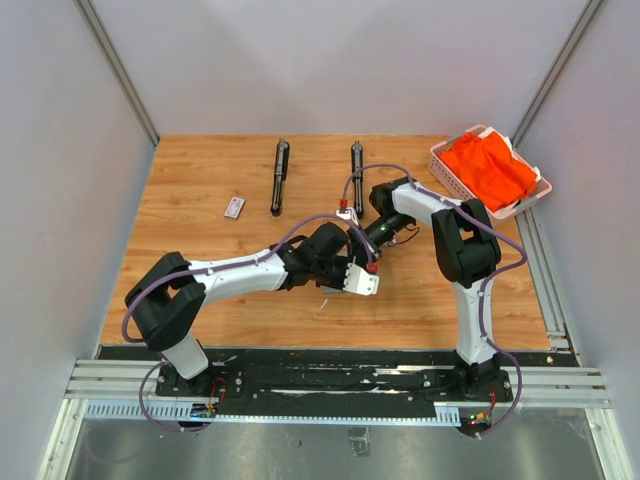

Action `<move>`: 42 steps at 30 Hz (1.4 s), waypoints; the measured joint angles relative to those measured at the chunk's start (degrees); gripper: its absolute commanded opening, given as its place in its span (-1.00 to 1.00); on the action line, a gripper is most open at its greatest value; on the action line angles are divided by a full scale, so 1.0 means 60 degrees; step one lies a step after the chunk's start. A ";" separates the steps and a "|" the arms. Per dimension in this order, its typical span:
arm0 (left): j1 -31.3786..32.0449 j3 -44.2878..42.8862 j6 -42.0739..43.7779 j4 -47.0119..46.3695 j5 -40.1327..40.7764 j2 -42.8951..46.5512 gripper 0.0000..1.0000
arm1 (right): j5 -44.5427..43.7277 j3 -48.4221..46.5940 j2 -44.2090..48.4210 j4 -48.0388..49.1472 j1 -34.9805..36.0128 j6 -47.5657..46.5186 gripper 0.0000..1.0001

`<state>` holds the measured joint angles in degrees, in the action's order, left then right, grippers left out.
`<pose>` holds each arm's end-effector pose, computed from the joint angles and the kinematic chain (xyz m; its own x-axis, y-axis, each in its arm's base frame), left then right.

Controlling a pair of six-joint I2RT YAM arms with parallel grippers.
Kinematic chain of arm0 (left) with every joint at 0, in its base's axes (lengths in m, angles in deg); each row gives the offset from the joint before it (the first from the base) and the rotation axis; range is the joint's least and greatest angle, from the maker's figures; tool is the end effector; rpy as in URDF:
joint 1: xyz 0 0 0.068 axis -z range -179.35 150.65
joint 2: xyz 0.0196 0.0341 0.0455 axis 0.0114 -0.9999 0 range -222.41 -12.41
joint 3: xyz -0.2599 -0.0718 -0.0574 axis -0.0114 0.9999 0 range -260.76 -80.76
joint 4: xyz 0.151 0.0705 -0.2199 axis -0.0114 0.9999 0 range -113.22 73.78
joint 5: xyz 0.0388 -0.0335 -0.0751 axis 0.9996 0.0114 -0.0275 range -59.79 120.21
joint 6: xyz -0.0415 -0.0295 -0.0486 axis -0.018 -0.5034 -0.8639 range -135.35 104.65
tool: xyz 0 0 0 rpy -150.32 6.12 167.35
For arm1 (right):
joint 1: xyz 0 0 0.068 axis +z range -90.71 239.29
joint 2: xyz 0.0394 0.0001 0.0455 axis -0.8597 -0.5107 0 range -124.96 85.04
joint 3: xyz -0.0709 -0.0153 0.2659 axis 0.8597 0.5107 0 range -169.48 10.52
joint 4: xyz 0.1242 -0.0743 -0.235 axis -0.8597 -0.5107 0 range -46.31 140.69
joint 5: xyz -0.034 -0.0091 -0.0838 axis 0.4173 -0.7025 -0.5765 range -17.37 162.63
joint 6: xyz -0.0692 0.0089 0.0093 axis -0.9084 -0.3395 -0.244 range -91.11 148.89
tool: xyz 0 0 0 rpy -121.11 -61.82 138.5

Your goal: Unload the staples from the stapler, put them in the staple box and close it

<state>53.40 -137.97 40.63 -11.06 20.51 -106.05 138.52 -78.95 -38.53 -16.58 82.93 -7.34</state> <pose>0.2152 -0.2993 0.1754 0.4522 0.7551 -0.4747 0.8530 -0.2107 0.4775 0.3432 0.2077 0.1439 -0.7251 -0.5809 -0.3699 -0.5300 0.1277 0.8383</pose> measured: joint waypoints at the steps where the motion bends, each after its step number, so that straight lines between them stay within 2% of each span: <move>1: 0.0000 -0.0047 -0.0051 0.0018 -0.0007 -0.0025 -1.00 | -0.0022 -0.0004 0.0000 0.0015 0.0000 0.0007 -0.48; 12: -0.0004 -0.0940 -0.0550 0.0936 -0.0153 -0.0597 -1.00 | -0.0758 0.0029 0.0397 0.0601 -0.0164 0.0576 -0.37; 20: -0.0011 -0.1534 -0.0922 0.1960 -0.0750 -0.1104 -0.99 | -0.1439 0.0098 0.0914 0.1082 -0.0441 0.0652 -0.32; 28: -0.0372 -0.2310 -0.1439 0.2728 -0.1679 -0.1417 -0.98 | -0.2426 0.0499 0.1665 0.1763 -0.1464 0.1140 -0.31; 35: -0.0794 -0.3370 -0.2047 0.3468 -0.2426 -0.2069 -0.98 | -0.3238 0.1698 0.3402 0.2575 -0.2317 0.1009 -0.30; 42: -0.0885 -0.4462 -0.2725 0.4357 -0.2973 -0.2892 -0.97 | -0.3752 0.4018 0.5839 0.3796 -0.2339 -0.0342 -0.28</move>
<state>48.09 -164.75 24.28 15.09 2.68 -123.41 116.00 -54.84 -3.49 6.20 68.89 -9.39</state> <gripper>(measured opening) 0.098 0.352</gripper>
